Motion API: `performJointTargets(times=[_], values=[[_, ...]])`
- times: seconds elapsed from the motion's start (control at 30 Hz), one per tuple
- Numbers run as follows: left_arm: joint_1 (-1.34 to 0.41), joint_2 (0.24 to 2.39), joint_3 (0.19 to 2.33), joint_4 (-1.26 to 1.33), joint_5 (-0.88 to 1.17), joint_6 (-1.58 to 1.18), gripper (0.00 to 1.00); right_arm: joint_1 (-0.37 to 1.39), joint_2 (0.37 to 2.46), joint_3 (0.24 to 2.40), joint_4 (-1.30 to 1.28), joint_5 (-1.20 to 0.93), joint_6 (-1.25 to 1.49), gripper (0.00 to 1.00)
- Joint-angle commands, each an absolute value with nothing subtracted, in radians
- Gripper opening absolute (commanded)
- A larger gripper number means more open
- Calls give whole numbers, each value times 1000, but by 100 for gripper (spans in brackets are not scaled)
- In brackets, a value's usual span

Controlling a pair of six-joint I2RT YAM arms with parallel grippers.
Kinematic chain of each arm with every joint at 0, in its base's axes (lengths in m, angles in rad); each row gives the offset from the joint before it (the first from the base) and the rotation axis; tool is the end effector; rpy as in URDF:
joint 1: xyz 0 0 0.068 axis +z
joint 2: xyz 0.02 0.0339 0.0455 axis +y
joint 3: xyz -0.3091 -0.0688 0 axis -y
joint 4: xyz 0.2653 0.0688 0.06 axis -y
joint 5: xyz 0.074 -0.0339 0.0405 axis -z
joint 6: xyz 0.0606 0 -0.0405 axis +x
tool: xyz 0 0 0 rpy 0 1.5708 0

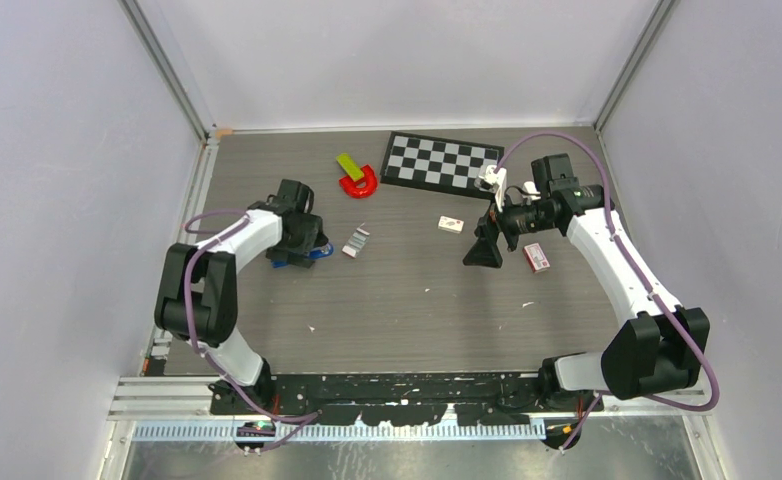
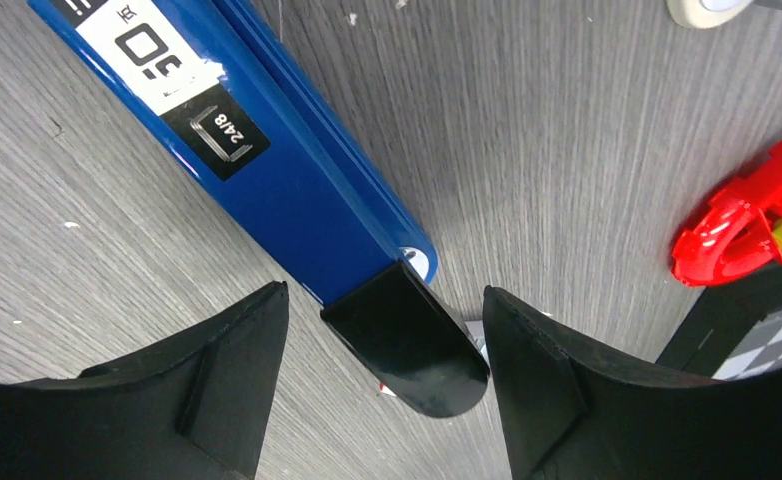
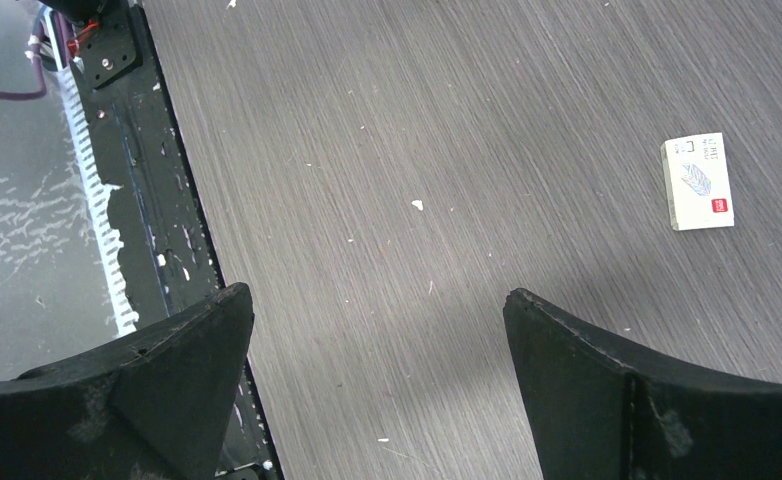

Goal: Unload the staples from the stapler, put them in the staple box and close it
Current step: Pick up the stapler from the center of the board.

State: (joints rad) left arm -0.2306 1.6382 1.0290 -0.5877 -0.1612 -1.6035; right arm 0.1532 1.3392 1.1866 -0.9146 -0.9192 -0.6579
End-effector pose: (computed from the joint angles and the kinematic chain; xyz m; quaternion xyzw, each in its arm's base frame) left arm 0.3348 -0.0686 0.1947 -0.6323 0.7481 -0.0989 0.1755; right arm 0.2633 0.0894 0.3363 -0.4440 0.7540 0.3602 0.3235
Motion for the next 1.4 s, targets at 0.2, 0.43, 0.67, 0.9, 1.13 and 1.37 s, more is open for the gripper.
performJointTargets(times=[0.2,0.43,0.67,0.9,1.13,1.37], values=[[-230,1649,1062,-614,-129,-1624,60,150,1302,1181,-919,-951,-678,100],[-230,1570,1025,-614,-129,-1608,46,152,1302,1178,-916,-954,-679,100],[-230,1501,953,-560,-86,-1586,18,151,1304,1177,-914,-954,-680,100],[-230,1422,875,-486,-9,-1477,10,153,1302,1174,-911,-959,-678,100],[-229,1322,840,-480,81,-1309,4,192,1322,1167,-891,-958,-648,100],[-229,1151,781,-470,181,-1149,0,243,1345,1152,-849,-988,-598,100]])
